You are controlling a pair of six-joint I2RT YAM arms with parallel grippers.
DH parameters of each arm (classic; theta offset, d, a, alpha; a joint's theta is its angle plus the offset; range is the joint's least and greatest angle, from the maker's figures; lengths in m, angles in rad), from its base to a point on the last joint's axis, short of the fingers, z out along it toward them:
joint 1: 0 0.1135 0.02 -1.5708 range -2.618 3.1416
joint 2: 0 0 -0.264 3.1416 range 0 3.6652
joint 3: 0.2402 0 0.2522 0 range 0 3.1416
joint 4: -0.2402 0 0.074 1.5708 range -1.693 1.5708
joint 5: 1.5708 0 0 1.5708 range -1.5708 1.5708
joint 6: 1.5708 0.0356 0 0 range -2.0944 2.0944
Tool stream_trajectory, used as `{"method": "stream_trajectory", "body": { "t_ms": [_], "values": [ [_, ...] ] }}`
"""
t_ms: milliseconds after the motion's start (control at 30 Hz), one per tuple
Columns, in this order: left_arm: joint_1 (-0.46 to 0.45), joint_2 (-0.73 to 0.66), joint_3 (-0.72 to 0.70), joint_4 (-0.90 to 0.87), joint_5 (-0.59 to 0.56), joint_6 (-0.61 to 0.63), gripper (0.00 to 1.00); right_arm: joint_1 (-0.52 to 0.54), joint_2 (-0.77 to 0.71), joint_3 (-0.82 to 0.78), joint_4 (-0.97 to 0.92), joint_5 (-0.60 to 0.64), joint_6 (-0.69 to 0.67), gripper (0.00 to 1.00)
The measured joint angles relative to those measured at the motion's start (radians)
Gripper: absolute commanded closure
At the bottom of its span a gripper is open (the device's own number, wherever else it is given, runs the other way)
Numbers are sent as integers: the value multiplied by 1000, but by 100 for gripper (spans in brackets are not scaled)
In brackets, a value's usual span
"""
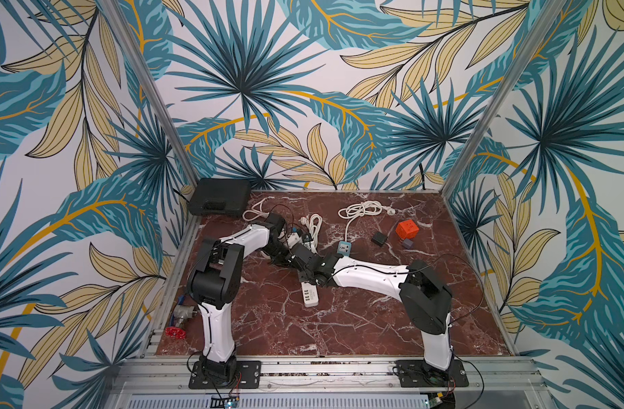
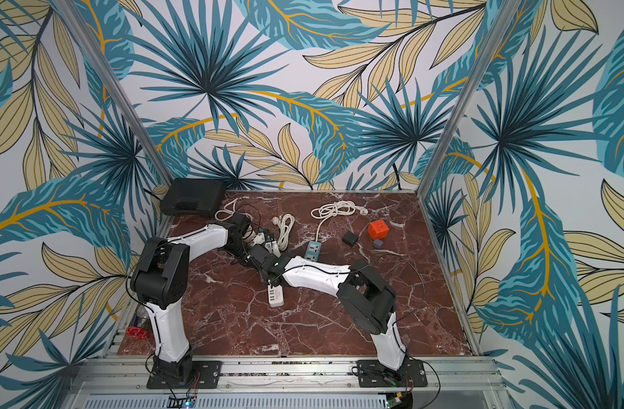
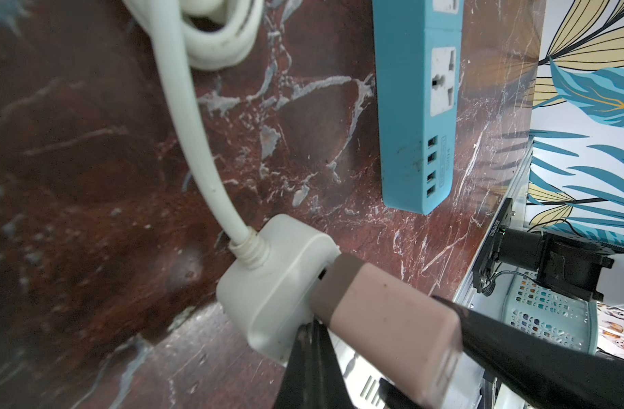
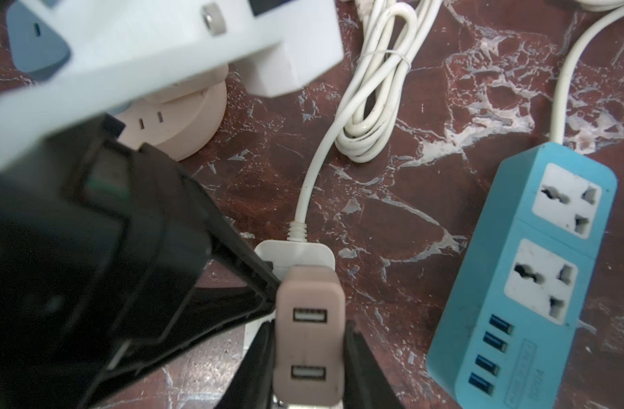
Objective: Pull the plug off the socket
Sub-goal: Remove the plug from the socket.
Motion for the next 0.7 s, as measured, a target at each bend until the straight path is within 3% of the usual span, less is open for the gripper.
{"method": "stream_trajectory", "body": {
  "t_ms": [333,700],
  "values": [
    [1,3,0,3,5,0,100,3,-37,-27,25,6,0,82],
    [2,6,0,4,12,0,100,-20,-180,-78,55,-24,3,82]
  ]
}}
